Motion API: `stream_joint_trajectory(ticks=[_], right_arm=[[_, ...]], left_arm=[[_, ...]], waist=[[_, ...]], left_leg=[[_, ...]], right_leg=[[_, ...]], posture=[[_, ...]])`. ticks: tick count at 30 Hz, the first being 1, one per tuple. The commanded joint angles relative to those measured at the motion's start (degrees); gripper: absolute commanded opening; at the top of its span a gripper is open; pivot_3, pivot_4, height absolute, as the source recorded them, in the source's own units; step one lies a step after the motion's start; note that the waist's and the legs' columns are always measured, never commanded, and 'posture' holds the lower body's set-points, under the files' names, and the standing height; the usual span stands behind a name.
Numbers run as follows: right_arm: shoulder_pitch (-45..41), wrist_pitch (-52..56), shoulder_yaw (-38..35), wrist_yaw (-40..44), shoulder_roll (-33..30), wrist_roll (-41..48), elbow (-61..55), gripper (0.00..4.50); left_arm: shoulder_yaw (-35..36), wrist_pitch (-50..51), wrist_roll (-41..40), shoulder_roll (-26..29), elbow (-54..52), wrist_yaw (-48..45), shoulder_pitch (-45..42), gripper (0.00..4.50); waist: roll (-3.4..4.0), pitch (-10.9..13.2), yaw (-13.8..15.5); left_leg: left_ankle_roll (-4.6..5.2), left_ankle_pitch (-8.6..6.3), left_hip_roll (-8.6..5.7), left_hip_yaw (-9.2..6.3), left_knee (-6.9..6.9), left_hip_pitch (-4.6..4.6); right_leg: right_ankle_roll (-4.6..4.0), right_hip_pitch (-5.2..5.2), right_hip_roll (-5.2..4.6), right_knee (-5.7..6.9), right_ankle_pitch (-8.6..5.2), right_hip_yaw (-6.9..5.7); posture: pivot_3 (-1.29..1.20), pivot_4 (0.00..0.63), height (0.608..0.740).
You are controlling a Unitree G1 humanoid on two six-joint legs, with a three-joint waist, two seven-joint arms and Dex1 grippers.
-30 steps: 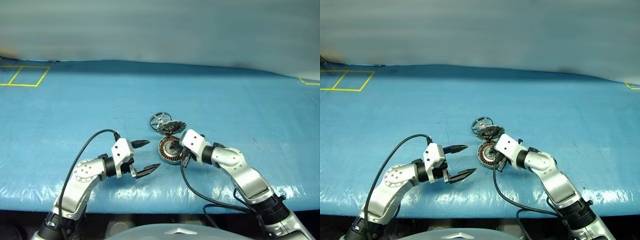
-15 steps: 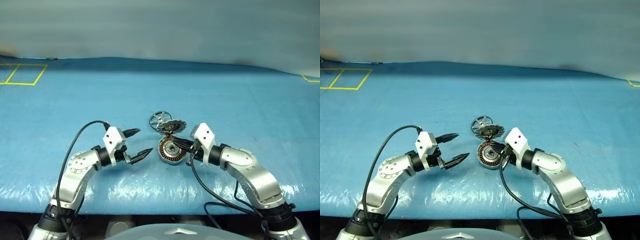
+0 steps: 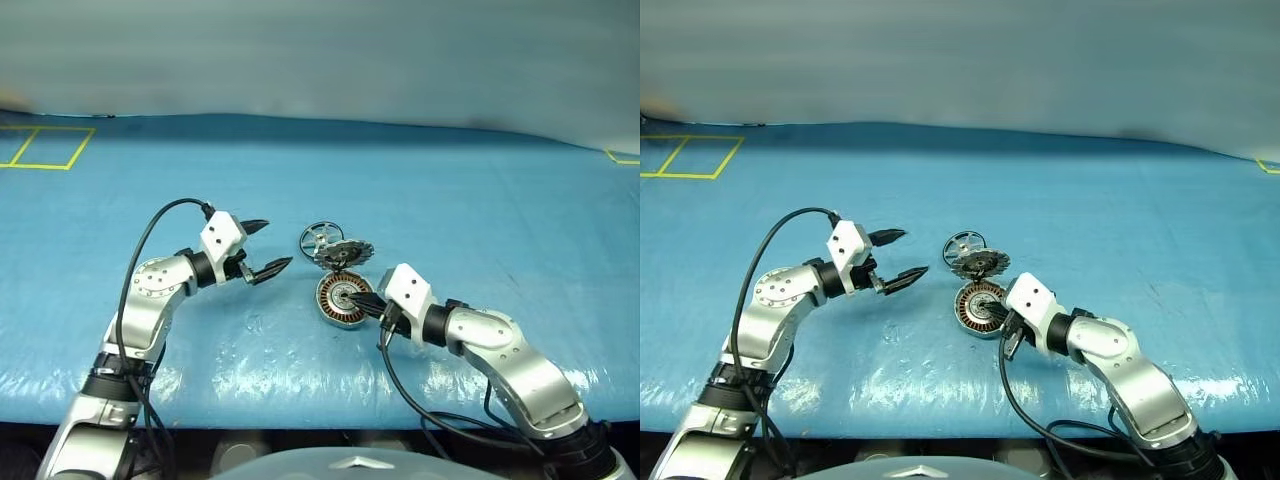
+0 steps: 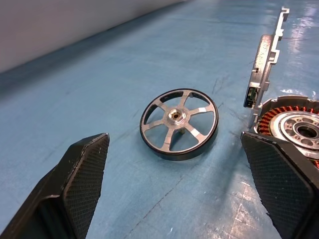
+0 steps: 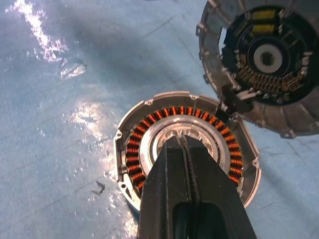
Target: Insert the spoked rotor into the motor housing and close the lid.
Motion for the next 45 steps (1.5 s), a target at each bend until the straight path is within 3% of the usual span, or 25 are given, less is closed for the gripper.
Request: stream_joint_trajectory(ticks=[1, 15, 35, 45], right_arm=[[0.49, -0.82, -2.61, -1.54, 0.73, 0.67, -2.25, 0.02], [1.98, -1.44, -1.3, -3.03, 0.89, -1.18, -3.17, 0.02], [6.75, -1.78, -2.5, -7.53, 3.27, -2.0, -5.45, 0.02], [10.37, -1.67, -2.87, -10.47, 4.28, -3.23, -7.33, 0.02]], left_arm=[[-0.07, -0.8, 0.85, -0.2, 2.47, -0.99, -3.68, 4.5], [-3.56, -1.98, 6.56, 1.19, 16.62, -8.82, -15.85, 4.5], [-10.39, -13.45, 17.07, -12.27, 47.92, -9.89, -35.71, 4.5], [-11.69, -17.47, 20.77, -15.68, 56.04, -11.52, -40.5, 4.5]], waist=[[0.0, 0.0, 0.05], [0.0, 0.0, 0.06], [-0.03, 0.02, 0.92], [-0.04, 0.02, 0.99]], left_leg=[[0.0, 0.0, -0.01, 0.0, 0.02, 0.0], [0.0, 0.0, -0.03, -0.05, 0.02, -0.04], [0.01, 0.0, -0.14, -0.11, 0.14, -0.17], [0.02, 0.0, -0.14, -0.14, 0.18, -0.19]], right_leg=[[0.0, 0.02, -0.01, 0.0, 0.0, 0.0], [0.02, 0.01, 0.01, 0.0, 0.02, -0.03], [0.11, 0.02, 0.02, 0.0, 0.07, 0.01], [0.13, 0.02, 0.04, 0.01, 0.08, 0.01]], posture=[[0.0, 0.15, 0.74], [0.0, 0.15, 0.74], [0.0, 0.15, 0.74], [0.0, 0.15, 0.74]])
